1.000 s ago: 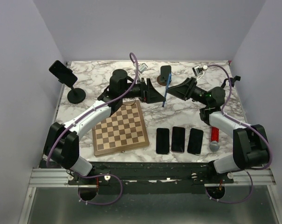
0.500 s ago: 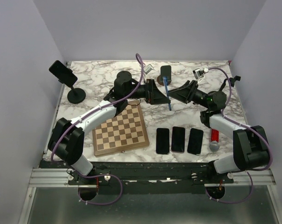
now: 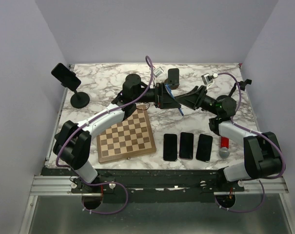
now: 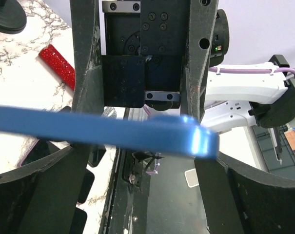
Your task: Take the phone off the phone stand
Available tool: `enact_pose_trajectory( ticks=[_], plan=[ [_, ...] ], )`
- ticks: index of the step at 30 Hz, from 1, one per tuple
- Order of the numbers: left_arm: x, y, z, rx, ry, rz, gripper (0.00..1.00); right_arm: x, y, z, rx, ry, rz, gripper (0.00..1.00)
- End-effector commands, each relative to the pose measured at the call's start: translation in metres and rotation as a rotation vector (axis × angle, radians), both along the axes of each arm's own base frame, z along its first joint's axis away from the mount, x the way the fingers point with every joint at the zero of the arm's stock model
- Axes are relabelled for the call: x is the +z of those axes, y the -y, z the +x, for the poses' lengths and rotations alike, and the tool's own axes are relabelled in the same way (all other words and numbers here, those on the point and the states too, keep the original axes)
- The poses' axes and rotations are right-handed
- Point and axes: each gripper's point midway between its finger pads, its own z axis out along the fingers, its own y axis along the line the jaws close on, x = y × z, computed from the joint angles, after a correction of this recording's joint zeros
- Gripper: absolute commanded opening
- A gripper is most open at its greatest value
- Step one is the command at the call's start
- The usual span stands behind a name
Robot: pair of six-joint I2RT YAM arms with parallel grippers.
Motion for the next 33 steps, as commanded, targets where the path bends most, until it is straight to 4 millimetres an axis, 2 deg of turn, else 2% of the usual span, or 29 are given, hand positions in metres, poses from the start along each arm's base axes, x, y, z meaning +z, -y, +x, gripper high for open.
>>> enact_pose_trajectory(
  ticks=[1,10,16,27,33],
  plan=[
    [0.008,0.003,0.007,0.034,0.06,0.001,0.94,0.01,-0.005,-0.007,0.004,0.034,0.025,0.01],
    [0.012,0.003,0.018,0.051,0.067,-0.007,0.91,0.0,-0.012,-0.004,0.002,-0.021,0.028,0.01],
    [0.017,0.0,0.018,0.083,0.073,-0.045,0.67,-0.005,-0.013,0.003,-0.04,-0.058,0.033,0.01],
    [0.011,-0.005,0.016,0.091,0.08,-0.038,0.38,-0.01,-0.017,0.006,-0.014,-0.118,0.057,0.01],
    [0.004,-0.006,0.018,0.103,0.08,-0.016,0.23,-0.017,-0.018,0.008,-0.011,-0.157,0.052,0.05]
  ],
)
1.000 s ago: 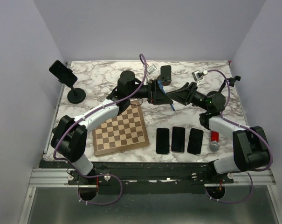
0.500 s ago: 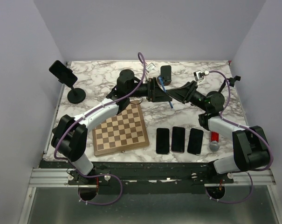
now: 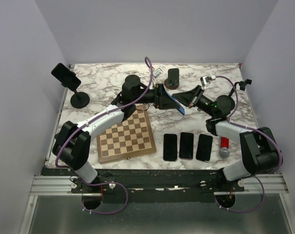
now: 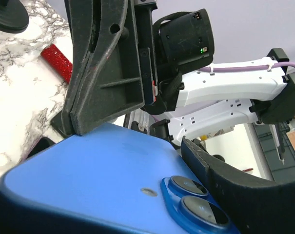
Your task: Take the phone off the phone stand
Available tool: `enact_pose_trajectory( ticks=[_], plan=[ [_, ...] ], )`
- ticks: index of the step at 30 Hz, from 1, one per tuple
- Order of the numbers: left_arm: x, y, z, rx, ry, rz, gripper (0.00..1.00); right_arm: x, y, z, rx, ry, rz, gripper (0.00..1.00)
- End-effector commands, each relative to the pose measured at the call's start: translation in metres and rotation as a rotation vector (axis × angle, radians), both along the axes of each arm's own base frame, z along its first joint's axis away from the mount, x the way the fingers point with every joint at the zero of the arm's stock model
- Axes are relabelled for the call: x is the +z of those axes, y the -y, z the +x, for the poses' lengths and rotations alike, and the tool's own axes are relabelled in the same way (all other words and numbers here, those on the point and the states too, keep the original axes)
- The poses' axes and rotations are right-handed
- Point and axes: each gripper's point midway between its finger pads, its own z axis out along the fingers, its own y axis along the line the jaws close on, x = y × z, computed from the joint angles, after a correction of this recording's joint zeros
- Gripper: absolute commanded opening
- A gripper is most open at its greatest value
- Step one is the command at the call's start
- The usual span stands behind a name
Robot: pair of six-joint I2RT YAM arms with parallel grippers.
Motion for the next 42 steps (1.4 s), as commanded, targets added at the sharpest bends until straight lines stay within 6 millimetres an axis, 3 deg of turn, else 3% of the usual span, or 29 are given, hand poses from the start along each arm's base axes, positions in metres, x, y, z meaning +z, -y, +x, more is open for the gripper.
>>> enact_pose_trajectory(
  ticks=[1,11,14,20,26,33,35,37,41,42],
  plan=[
    [0.006,-0.003,0.016,0.085,0.076,-0.011,0.2,0.0,-0.012,-0.019,0.084,0.011,-0.005,0.06],
    [-0.016,-0.001,0.039,0.132,0.031,0.058,0.17,-0.009,-0.014,-0.021,0.089,-0.029,-0.006,0.05],
    [-0.031,-0.006,0.047,0.183,-0.005,0.135,0.0,-0.028,-0.015,-0.011,0.035,-0.048,-0.108,0.05],
    [-0.059,-0.01,0.056,0.281,-0.056,0.25,0.0,-0.051,-0.021,-0.005,-0.006,-0.055,-0.219,0.06],
    [-0.065,0.0,0.063,0.276,-0.075,0.232,0.0,-0.068,-0.026,-0.006,-0.003,-0.102,-0.206,0.05],
    [-0.108,-0.002,0.079,0.319,-0.172,0.399,0.0,-0.095,-0.02,0.009,-0.086,-0.194,-0.267,0.05],
    [-0.127,-0.012,0.079,0.36,-0.205,0.524,0.0,-0.101,-0.011,0.02,-0.161,-0.218,-0.378,0.07],
    [-0.142,-0.027,0.08,0.419,-0.2,0.669,0.0,-0.107,0.01,0.035,-0.29,-0.269,-0.55,0.09],
    [-0.157,-0.054,0.087,0.584,-0.133,0.892,0.0,-0.123,0.094,0.045,-0.65,-0.456,-0.943,0.11],
    [-0.159,-0.057,0.088,0.615,-0.119,0.942,0.0,-0.118,0.117,0.048,-0.75,-0.482,-1.022,0.12]
  ],
)
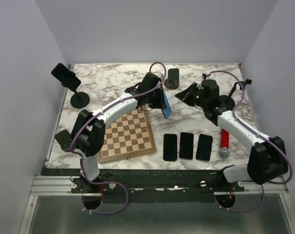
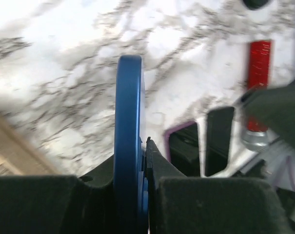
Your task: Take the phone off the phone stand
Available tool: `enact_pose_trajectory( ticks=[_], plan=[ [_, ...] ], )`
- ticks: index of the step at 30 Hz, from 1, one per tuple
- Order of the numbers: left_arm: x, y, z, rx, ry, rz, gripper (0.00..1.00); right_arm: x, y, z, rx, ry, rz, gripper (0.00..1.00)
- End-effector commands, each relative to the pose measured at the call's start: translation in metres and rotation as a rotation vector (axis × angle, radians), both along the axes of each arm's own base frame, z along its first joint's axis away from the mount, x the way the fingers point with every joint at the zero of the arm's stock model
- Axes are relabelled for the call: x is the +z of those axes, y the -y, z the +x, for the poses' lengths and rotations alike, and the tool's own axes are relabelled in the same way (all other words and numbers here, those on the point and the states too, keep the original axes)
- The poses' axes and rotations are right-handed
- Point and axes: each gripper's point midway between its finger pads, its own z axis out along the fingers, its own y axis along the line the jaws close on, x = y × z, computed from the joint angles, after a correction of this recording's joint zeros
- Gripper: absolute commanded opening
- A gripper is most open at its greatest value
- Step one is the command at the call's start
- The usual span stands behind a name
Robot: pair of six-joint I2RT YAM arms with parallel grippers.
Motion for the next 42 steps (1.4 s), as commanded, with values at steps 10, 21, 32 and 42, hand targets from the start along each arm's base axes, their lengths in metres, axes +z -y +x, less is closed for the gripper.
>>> enact_pose_trajectory(
  ticks=[10,21,32,42],
  plan=[
    [-0.026,-0.035,-0.003,0.268,0.02,0.708,0.0,0.029,0.173,-0.035,-0.601,-0.118,-0.696,0.13],
    [-0.059,-0.029,-0.009,0.249,0.026,0.895,0.0,0.019,0.158,-0.064,-0.49,-0.045,-0.578,0.17],
    [-0.083,0.005,-0.012,0.16,-0.028,0.802,0.25,0.018,0.147,-0.084,-0.458,-0.016,-0.453,0.21],
    [-0.088,0.045,-0.003,0.101,-0.051,0.604,0.35,-0.004,0.145,-0.095,-0.449,-0.066,-0.427,0.21]
  ],
)
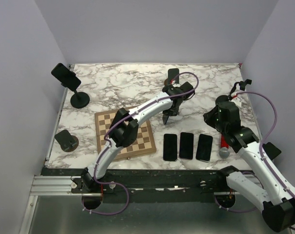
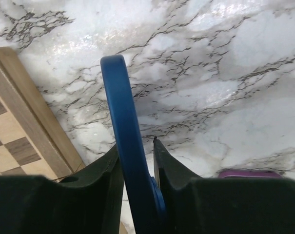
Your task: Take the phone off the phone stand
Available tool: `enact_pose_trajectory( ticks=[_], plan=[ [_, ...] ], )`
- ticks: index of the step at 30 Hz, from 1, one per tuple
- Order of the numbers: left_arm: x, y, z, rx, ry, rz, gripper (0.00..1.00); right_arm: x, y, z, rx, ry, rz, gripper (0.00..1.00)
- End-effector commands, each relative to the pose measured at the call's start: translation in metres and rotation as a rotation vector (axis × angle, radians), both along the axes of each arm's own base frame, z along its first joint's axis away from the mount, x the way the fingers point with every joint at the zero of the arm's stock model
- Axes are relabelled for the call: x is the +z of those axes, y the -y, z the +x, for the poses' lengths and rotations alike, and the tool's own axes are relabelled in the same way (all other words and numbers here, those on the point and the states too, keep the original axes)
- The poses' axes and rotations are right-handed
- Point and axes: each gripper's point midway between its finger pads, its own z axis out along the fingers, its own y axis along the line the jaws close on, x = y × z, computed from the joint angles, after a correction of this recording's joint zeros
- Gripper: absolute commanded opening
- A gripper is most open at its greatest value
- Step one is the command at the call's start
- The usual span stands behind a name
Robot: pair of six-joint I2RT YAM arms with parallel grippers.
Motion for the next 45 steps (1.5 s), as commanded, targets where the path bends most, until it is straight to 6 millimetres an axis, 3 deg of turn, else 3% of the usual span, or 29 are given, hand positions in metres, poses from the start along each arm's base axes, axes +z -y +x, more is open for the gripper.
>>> enact_pose_trajectory(
  ticks=[1,4,10,16,22,26,29,31,33,36,41,45],
  plan=[
    [-0.015,0.033,0.0,-0.044,-0.06,-0.141,0.36,-0.005,-0.001,-0.003,-0.001,-0.009,0.012,0.21],
    [-0.018,0.033,0.001,-0.039,-0.075,-0.156,0.4,-0.011,-0.001,-0.001,-0.004,-0.031,0.009,0.21],
    [-0.02,0.032,-0.002,-0.053,-0.084,-0.161,0.58,-0.023,-0.009,0.006,0.017,-0.046,0.02,0.25],
    [-0.002,0.037,0.0,-0.094,-0.051,-0.196,0.68,-0.04,-0.019,0.016,0.041,-0.085,0.028,0.34],
    [0.033,0.036,-0.005,-0.142,-0.034,-0.264,0.7,-0.042,-0.019,0.029,0.051,-0.099,-0.021,0.51],
    [0.075,0.015,-0.009,-0.174,0.031,-0.336,0.73,-0.038,-0.027,0.041,0.104,-0.105,-0.048,0.65],
    [0.115,-0.02,-0.014,-0.176,0.109,-0.423,0.78,-0.039,-0.043,0.049,0.2,-0.102,-0.049,0.78],
    [0.137,-0.045,-0.019,-0.179,0.157,-0.484,0.82,-0.049,-0.05,0.057,0.245,-0.15,-0.072,0.86],
    [0.159,-0.073,-0.021,-0.171,0.209,-0.531,0.83,-0.062,-0.06,0.064,0.294,-0.213,-0.084,1.0],
    [0.19,-0.118,-0.023,-0.144,0.311,-0.554,0.84,-0.079,-0.077,0.077,0.34,-0.257,-0.083,1.0],
    [0.211,-0.199,-0.015,0.006,0.454,-0.577,0.88,-0.091,-0.131,0.093,0.429,-0.272,-0.087,0.99],
    [0.215,-0.274,-0.008,0.213,0.565,-0.603,0.89,-0.104,-0.175,0.106,0.474,-0.295,-0.085,0.83]
  ],
)
